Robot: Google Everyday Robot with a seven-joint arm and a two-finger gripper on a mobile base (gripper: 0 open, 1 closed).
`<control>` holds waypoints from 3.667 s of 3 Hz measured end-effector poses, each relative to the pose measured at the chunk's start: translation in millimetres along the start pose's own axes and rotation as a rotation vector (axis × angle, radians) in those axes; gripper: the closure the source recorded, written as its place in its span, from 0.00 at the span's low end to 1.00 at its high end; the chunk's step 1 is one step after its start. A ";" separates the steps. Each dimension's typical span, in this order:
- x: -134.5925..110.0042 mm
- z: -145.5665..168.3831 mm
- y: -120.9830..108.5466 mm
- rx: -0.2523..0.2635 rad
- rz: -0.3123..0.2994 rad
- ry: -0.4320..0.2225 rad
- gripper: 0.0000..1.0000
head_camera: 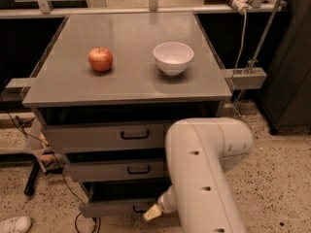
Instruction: Open bottom drawer
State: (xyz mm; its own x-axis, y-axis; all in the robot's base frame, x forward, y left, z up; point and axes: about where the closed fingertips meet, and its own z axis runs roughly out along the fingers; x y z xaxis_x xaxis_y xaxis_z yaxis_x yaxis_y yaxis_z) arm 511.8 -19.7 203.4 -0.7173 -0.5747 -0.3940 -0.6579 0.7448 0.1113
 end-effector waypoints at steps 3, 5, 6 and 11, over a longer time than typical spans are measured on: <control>10.0 -8.2 -5.9 0.022 -0.024 0.019 0.00; -36.6 -15.8 -46.4 0.089 -0.005 -0.069 0.00; -27.4 -16.1 -45.7 0.067 -0.006 -0.080 0.00; -21.0 -8.7 -76.3 0.051 -0.159 -0.196 0.00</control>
Offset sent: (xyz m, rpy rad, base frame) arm 0.0216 -0.0033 -0.0154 -0.0486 -0.0392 -0.0048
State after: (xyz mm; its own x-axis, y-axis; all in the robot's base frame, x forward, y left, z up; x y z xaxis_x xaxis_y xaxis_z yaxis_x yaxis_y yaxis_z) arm 575.0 -67.3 211.1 -0.5446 -0.6127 -0.5727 -0.7426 0.6697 -0.0103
